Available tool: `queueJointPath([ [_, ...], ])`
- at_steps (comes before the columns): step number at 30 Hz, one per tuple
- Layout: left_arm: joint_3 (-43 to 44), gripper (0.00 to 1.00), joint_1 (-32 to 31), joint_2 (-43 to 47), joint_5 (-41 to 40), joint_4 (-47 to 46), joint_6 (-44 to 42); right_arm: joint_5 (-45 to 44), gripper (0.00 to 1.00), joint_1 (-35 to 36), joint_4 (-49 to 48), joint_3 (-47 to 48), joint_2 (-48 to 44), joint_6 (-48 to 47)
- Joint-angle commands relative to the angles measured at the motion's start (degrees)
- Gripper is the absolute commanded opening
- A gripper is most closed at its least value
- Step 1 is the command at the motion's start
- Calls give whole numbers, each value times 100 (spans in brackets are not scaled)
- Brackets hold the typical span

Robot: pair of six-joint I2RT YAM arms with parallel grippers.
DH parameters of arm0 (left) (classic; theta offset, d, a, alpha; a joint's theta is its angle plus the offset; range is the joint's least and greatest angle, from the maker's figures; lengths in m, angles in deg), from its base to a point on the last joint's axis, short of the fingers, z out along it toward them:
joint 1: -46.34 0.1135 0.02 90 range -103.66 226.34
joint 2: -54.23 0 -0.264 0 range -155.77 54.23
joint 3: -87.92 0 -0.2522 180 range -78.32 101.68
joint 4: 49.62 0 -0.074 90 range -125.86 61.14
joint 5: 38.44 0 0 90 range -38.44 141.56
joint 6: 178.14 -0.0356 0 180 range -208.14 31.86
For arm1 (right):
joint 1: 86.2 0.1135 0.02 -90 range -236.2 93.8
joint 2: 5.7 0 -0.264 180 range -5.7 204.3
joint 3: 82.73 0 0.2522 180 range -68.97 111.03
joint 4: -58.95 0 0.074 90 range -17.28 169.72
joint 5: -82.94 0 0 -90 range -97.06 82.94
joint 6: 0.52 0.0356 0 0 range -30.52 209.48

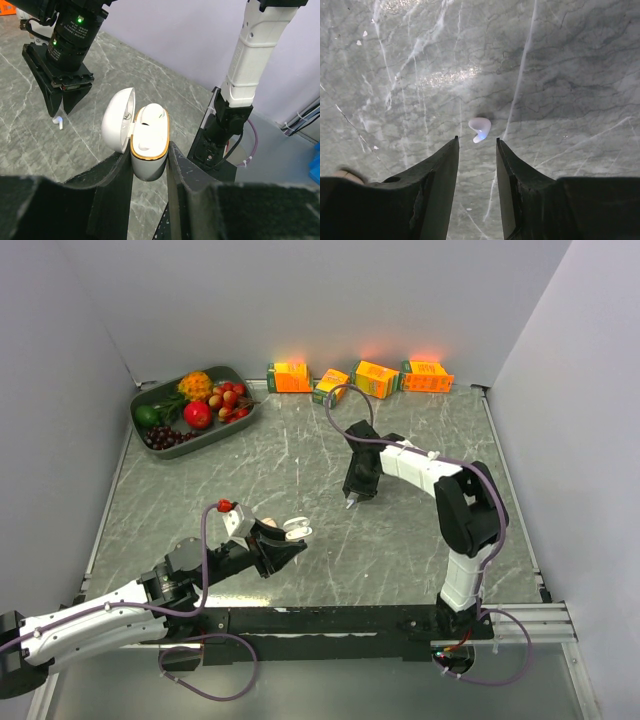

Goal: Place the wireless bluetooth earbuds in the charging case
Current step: Pick up the earbud from the center of the board.

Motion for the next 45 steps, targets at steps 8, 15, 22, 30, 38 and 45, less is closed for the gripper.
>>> queueJointPath([
  [8, 4, 1, -26, 8, -49, -162, -7, -87, 43, -80, 35, 131, 277, -182],
  [15, -5, 1, -34, 34, -40, -145, 11, -43, 41, -98, -44, 78, 339, -209],
  [22, -22, 1, -34, 34, -40, -145, 19, 9, 36, -107, -62, 131, 418, -253],
  [30, -31, 1, -26, 34, -40, -153, 19, 36, 25, -107, -115, 52, 409, -288],
  [38, -31, 1, -34, 34, -40, -162, 37, -96, 0, -89, -53, 104, 330, -480],
  [45, -22, 1, -34, 25, -49, -136, 28, -982, 0, 200, -71, 17, -688, -867],
])
